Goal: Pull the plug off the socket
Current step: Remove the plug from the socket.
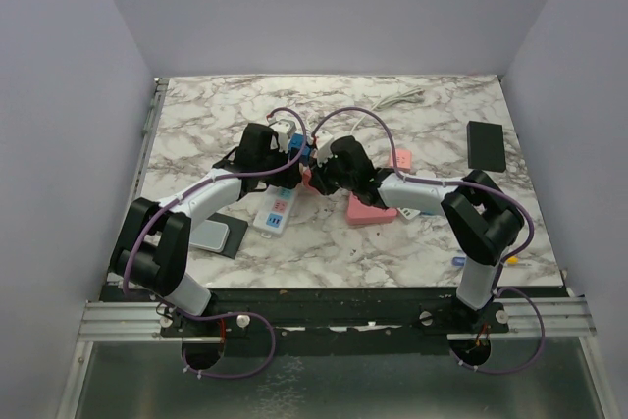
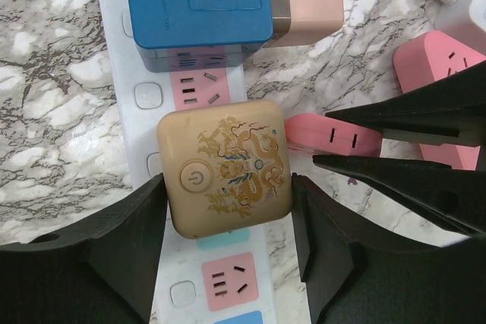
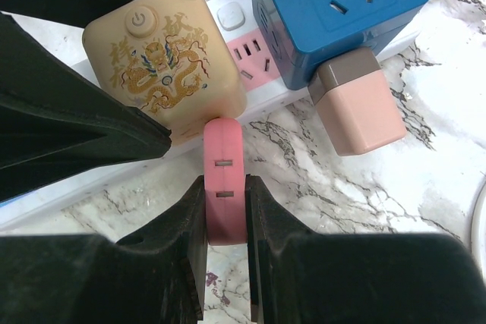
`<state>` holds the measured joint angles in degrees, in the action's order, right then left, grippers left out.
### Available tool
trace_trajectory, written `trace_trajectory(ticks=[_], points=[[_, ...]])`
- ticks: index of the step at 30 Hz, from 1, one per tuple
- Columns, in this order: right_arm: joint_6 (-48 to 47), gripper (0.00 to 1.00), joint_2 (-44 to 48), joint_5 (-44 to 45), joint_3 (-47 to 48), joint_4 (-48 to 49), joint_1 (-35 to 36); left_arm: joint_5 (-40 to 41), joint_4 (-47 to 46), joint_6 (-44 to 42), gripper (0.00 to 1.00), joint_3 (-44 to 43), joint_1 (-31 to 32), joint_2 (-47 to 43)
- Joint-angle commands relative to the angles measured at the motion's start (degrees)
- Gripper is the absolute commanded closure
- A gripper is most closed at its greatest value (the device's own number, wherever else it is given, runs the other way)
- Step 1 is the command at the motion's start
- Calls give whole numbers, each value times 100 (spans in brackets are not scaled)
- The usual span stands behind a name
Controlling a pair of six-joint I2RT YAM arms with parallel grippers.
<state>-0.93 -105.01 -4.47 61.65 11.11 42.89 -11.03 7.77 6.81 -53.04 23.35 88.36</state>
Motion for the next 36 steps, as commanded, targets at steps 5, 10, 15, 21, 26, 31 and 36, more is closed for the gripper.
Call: trace_trajectory(ticks=[5,10,15,21,26,31,36], points=[[78,100,132,647,-153,217,-413,560,1218,-234,100,206,-112,248],[263,100,224,635,-187,170,-415,594,1235,-218,100,188,-121,264],[335,100,236,561,-171,119,-414,606,1244,-198,100,188,-133,266],[467,100,208,491,-185,79,-325,623,1274,-165,100,167,-169,298],[558,100,103,495,-223,109,-282,600,1287,-156,100,162,-177,292],[524,100,82,559,-227,48,-282,613,1285,-147,100,162,-180,281],[457,100,173,711,-246,-10,-282,610,1305,-156,100,166,-184,273]])
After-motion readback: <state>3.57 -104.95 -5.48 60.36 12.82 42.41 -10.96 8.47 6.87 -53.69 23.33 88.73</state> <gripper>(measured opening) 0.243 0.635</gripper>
